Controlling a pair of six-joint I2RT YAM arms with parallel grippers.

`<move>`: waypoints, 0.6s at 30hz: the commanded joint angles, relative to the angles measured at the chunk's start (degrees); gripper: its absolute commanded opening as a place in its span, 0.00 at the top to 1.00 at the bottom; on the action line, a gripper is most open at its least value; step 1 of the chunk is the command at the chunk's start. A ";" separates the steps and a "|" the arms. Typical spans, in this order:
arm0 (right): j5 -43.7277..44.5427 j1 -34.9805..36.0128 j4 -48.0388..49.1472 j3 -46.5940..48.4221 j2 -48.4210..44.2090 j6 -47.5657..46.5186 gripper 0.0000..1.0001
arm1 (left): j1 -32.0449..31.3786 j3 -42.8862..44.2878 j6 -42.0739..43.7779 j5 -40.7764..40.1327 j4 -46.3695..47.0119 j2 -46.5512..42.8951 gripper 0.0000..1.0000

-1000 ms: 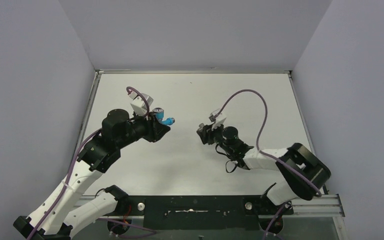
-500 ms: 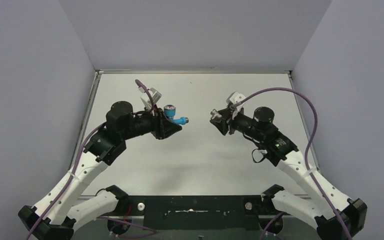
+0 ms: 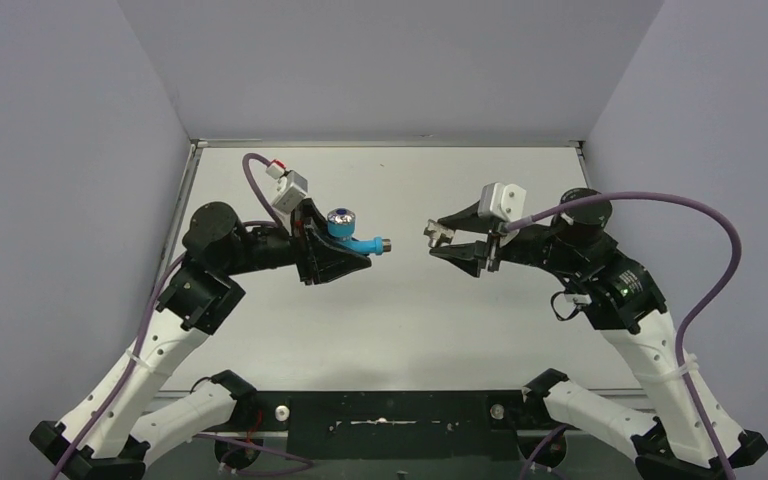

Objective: Install the water faucets
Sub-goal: Pick up the adaptor at the center of the board.

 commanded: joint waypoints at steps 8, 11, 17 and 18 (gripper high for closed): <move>4.06 9.61 -17.56 16.59 6.61 -8.72 1.00 | 0.25 6.14 2.47 4.44 1.12 -0.63 1.00; 9.05 14.94 -20.93 19.30 8.34 -9.39 1.00 | 0.29 5.51 2.46 4.43 1.76 -0.97 1.00; 13.90 19.52 -19.99 22.11 8.59 -8.68 1.00 | 0.25 4.91 2.55 6.88 2.37 -0.91 1.00; 14.92 19.78 -19.70 22.29 8.57 -8.62 1.00 | 0.25 4.78 2.55 7.24 2.57 -1.12 1.00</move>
